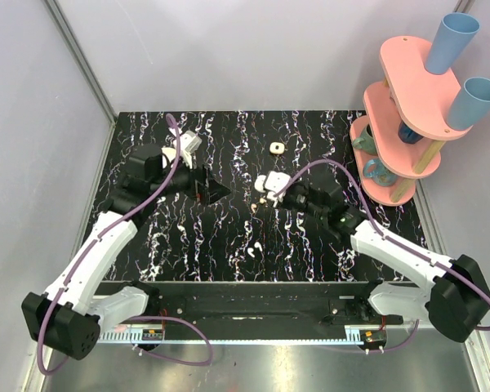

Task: Insert the wireless bluetooth earbuds into the charging case
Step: Pass from the right arm to the left

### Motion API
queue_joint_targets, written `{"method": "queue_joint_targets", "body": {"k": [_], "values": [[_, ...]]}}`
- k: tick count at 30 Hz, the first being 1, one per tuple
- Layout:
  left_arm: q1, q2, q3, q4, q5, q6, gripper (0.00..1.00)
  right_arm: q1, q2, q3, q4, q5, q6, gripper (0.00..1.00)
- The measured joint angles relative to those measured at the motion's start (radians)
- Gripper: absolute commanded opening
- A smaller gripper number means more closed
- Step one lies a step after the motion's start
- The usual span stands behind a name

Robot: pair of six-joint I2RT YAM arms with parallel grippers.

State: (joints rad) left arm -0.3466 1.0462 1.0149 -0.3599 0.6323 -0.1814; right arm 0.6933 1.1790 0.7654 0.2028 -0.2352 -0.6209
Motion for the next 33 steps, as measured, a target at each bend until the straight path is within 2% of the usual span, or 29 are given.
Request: {"method": "queue_joint_targets", "body": {"k": [7, 11, 14, 17, 22, 24, 29, 33], "values": [[-0.062, 0.037, -0.001, 0.055, 0.037, -0.063, 0.99, 0.058, -0.011, -0.037, 0.084, -0.038, -0.126, 0.0], [-0.105, 0.069, -0.001, 0.095, 0.029, -0.108, 0.95, 0.09, -0.011, -0.054, 0.137, -0.028, -0.164, 0.0], [-0.126, 0.101, -0.005, 0.122, 0.023, -0.145, 0.91, 0.111, -0.011, -0.068, 0.172, -0.009, -0.189, 0.0], [-0.134, 0.124, -0.022, 0.153, 0.018, -0.182, 0.82, 0.124, -0.011, -0.074, 0.193, 0.001, -0.199, 0.0], [-0.136, 0.135, -0.039, 0.202, 0.019, -0.23, 0.77, 0.139, -0.011, -0.079, 0.228, 0.016, -0.205, 0.0], [-0.138, 0.135, -0.044, 0.227, 0.019, -0.249, 0.7, 0.143, -0.01, -0.08, 0.237, 0.018, -0.205, 0.0], [-0.15, 0.146, -0.053, 0.283, 0.019, -0.285, 0.6, 0.152, -0.002, -0.08, 0.26, 0.033, -0.205, 0.0], [-0.153, 0.152, -0.071, 0.305, 0.019, -0.3, 0.59, 0.153, 0.001, -0.08, 0.272, 0.042, -0.205, 0.0]]}}
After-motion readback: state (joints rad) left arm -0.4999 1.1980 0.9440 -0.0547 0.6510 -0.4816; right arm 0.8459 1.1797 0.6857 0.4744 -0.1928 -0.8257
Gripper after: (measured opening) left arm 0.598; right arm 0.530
